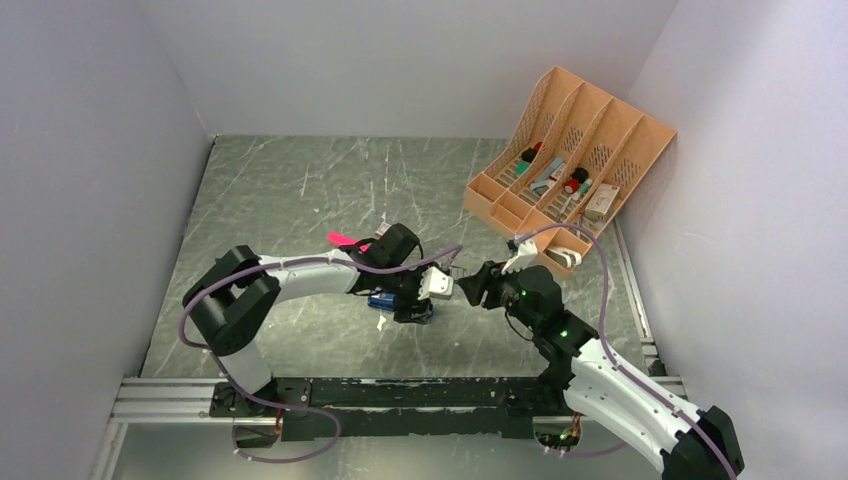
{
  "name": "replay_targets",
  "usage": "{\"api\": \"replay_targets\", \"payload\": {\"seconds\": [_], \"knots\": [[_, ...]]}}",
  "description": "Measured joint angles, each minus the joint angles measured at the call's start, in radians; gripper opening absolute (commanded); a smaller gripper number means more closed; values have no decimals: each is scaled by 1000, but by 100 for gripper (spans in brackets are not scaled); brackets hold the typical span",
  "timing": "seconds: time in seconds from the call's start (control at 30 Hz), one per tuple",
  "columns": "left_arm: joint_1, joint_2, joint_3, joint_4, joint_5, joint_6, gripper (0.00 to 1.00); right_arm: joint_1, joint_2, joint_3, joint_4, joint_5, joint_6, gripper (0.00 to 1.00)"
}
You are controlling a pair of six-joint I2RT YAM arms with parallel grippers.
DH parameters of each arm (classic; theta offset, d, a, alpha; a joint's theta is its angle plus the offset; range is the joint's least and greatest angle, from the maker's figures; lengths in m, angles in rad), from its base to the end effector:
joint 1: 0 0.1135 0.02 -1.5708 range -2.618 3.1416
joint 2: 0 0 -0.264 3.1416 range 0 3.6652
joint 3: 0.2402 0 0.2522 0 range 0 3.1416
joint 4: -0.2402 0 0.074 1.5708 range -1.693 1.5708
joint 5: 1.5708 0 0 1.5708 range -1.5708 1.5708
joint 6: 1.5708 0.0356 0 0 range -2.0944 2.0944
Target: Load the staples into the stapler
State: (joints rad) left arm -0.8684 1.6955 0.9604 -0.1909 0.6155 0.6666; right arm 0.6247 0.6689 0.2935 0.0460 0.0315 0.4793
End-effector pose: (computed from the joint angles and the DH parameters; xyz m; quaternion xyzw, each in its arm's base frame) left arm 0.2018 -0.2703 0.1733 0.6967 0.5839 -0.3163 0.2715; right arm 0.1357 0.0965 0.2078 -0.0499 0.8119 0.2940 0.5019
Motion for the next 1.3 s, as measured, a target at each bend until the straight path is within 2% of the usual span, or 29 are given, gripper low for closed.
{"api": "replay_targets", "payload": {"seconds": [0.5,0.63,0.67,0.9,1.13,1.3], "knots": [[-5,26,21,-19,-48,7,49,0,16,-8,-10,2,6,54],[-5,26,21,-25,-55,9,34,0,27,-10,-5,-2,11,54],[-5,26,21,-25,-55,10,28,0,27,-10,-5,-2,12,54],[-5,14,23,-25,-58,-22,7,0,24,-34,13,6,59,54],[-5,-146,-104,169,-77,-188,7,-1,-44,-101,81,43,190,54],[-5,-247,-234,365,-121,-360,7,-1,-41,-148,216,82,305,55]]}}
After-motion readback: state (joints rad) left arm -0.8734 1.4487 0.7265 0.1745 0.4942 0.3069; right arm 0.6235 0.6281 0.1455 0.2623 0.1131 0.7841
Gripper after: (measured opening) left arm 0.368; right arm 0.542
